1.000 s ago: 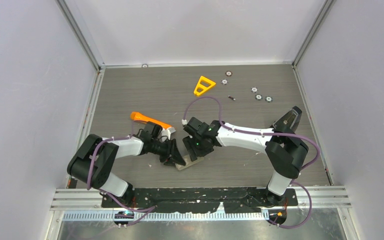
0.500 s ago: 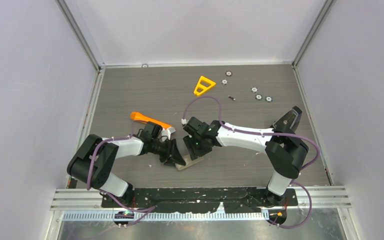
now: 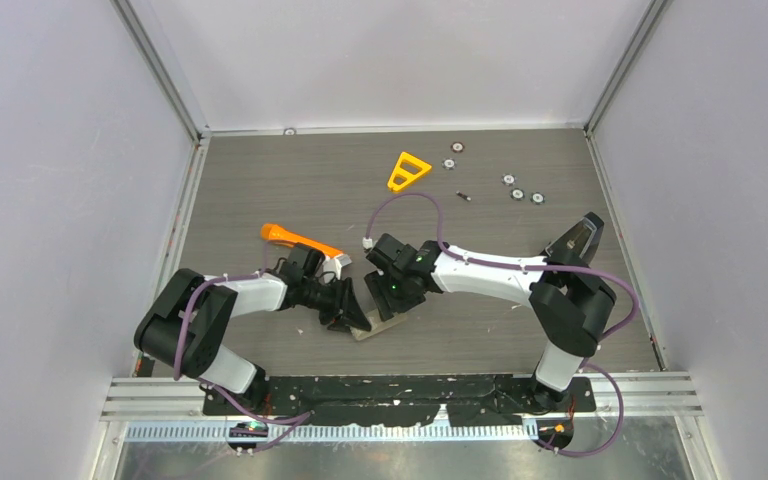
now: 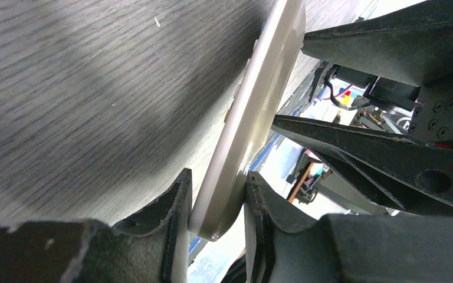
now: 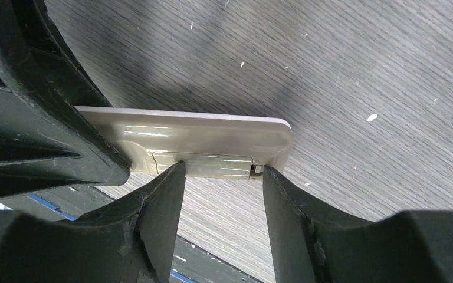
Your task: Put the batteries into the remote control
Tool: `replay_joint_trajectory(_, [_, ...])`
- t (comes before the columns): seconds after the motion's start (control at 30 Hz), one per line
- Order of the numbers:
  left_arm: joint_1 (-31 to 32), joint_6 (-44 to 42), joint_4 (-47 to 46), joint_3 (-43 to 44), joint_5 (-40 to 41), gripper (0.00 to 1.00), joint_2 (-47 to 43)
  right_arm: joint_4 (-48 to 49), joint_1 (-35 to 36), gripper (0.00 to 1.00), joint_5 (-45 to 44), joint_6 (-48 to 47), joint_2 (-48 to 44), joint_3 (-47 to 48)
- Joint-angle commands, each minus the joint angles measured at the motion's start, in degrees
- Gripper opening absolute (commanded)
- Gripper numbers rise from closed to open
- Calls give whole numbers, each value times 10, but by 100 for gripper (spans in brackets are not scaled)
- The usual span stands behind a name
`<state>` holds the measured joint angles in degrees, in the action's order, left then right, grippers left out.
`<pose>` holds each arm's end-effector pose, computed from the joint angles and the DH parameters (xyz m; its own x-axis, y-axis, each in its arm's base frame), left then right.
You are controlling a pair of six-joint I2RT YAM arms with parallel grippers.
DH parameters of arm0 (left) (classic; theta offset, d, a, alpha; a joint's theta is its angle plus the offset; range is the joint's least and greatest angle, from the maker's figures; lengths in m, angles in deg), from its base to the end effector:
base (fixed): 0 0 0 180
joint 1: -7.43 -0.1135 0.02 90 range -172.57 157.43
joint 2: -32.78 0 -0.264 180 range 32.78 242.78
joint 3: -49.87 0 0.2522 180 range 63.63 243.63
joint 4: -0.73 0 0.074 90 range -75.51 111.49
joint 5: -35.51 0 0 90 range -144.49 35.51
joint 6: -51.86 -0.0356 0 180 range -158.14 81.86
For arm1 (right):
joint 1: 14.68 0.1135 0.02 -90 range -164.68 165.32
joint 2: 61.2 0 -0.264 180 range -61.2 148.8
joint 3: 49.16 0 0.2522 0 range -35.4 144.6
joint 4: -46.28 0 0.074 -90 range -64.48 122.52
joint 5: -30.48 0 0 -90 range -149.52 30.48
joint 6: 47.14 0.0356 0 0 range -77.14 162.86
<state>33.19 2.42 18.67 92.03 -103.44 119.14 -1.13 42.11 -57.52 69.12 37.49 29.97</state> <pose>0.1951 -0.1239 0.1151 -0.9969 0.0069 0.0785 -0.0598 0.5828 -0.8104 0.1854 0.2855 0.1892 -0.8253 -0.4534 -0.3366 -0.5336 0.8213 0.2019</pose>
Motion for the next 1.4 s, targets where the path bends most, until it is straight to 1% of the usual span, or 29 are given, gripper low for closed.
replay_joint_trajectory(0.0, [-2,-6,35,0,67,0,3,15,4,57,-7,4,16,7])
replay_joint_trajectory(0.37, [-2,-9,28,-2,62,0,2,41,4,57,17,10,41,-5])
replay_joint_trajectory(0.77, [-1,-21,9,-3,44,0,3,62,4,57,77,4,56,-16])
replay_joint_trajectory(0.9, [-1,-21,5,-2,38,0,10,85,4,51,91,4,55,-21])
replay_joint_trajectory(0.93, [-1,-21,3,-3,38,0,11,87,4,47,93,4,55,-23])
replay_joint_trajectory(1.0, [-1,-21,2,-4,37,0,12,89,3,44,95,4,57,-22])
replay_joint_trajectory(1.13, [-1,-21,1,-4,36,0,12,94,4,42,99,2,63,-22])
replay_joint_trajectory(1.37, [-1,-22,-1,-4,34,0,15,95,3,36,98,-4,73,-15])
